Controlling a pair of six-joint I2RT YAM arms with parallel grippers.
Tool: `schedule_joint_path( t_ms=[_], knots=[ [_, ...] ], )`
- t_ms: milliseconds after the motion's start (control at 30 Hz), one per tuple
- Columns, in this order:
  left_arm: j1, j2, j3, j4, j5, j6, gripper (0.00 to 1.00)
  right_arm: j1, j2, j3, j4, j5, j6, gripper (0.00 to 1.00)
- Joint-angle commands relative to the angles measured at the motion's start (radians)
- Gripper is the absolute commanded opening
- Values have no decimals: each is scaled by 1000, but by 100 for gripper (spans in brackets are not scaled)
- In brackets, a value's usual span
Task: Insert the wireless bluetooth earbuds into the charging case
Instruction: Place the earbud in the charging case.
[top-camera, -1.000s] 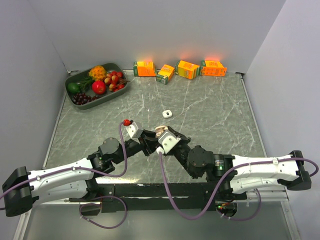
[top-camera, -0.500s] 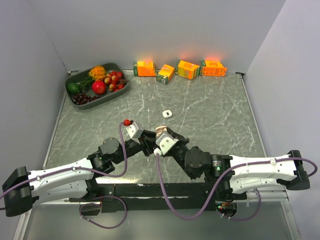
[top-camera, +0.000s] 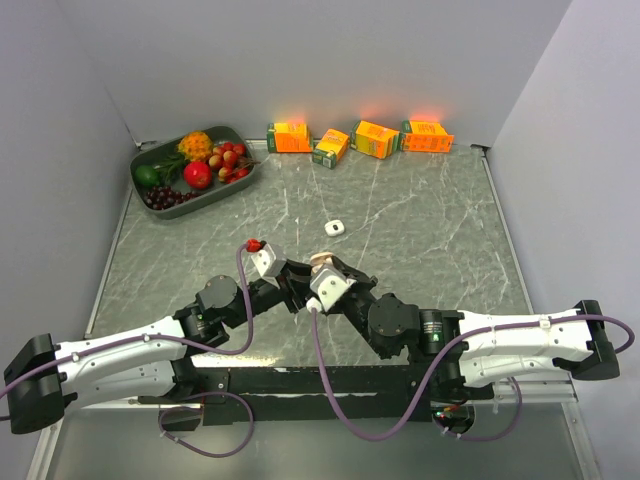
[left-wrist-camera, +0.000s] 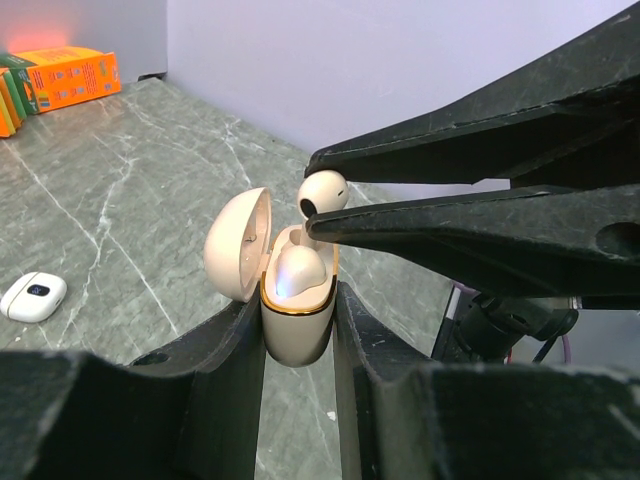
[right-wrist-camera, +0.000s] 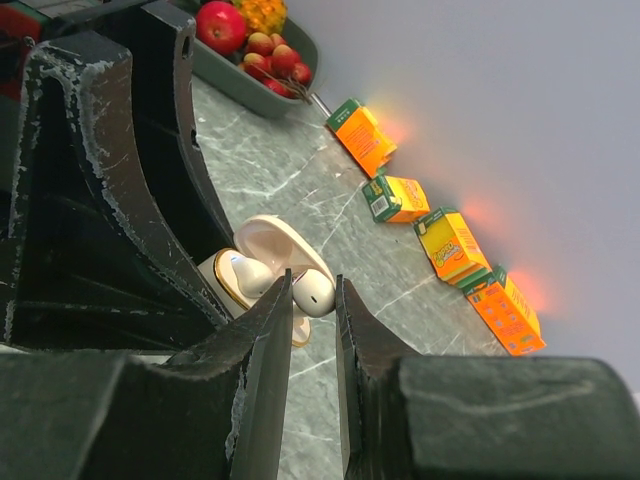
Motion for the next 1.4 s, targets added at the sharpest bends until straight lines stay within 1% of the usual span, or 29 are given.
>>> schedule_joint_path(
  t_ms=[0, 367, 1100, 1367],
  knots=[
    [-5, -33, 2, 57, 15, -5, 1, 8, -13, 0, -55, 7, 12, 0],
    [-4, -35, -2, 60, 15, -2, 1, 8, -36, 9, -116, -13, 20, 0],
    [-5, -21, -8, 63, 15, -5, 1, 6, -49, 15, -110, -13, 14, 0],
    [-5, -27, -4, 63, 15, 1, 1, 8, -48, 26, -156, -45, 37, 0]
  ],
)
